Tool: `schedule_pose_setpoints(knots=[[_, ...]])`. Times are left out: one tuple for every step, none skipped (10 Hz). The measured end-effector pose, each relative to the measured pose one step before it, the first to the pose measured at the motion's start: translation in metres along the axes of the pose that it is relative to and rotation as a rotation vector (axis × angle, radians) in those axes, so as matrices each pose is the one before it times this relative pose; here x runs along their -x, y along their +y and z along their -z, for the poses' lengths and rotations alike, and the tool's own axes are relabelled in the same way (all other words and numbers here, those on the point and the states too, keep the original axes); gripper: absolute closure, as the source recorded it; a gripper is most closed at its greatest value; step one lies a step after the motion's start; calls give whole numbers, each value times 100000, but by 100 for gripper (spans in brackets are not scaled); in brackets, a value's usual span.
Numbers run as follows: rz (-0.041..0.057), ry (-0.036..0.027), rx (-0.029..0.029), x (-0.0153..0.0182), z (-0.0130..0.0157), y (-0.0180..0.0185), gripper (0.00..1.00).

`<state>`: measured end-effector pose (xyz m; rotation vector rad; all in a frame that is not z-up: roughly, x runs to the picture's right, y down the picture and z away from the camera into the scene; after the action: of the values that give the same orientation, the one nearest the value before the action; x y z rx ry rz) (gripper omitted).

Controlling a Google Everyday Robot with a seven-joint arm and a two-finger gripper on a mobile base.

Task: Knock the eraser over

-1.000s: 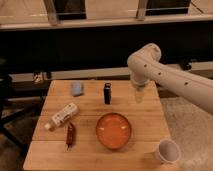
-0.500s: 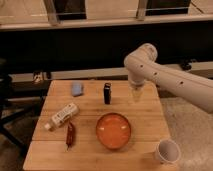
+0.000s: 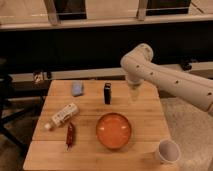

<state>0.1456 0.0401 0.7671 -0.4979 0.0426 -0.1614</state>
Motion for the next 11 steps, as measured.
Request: schedule_pose_setpoints(knots=[[263, 138, -169, 79, -19, -86, 20], [129, 263, -231, -100, -127, -34, 20], [400, 62, -186, 175, -63, -114, 20], [646, 255, -256, 284, -68, -173, 20], [412, 141, -128, 151, -104, -108, 20], [547, 116, -267, 187, -82, -217, 20], [346, 100, -137, 129, -78, -130, 20], [424, 185, -240, 111, -26, -86, 20], [312, 326, -210, -28, -106, -17, 20], [258, 85, -62, 77, -137, -76, 20], [524, 90, -254, 210, -125, -224, 20]])
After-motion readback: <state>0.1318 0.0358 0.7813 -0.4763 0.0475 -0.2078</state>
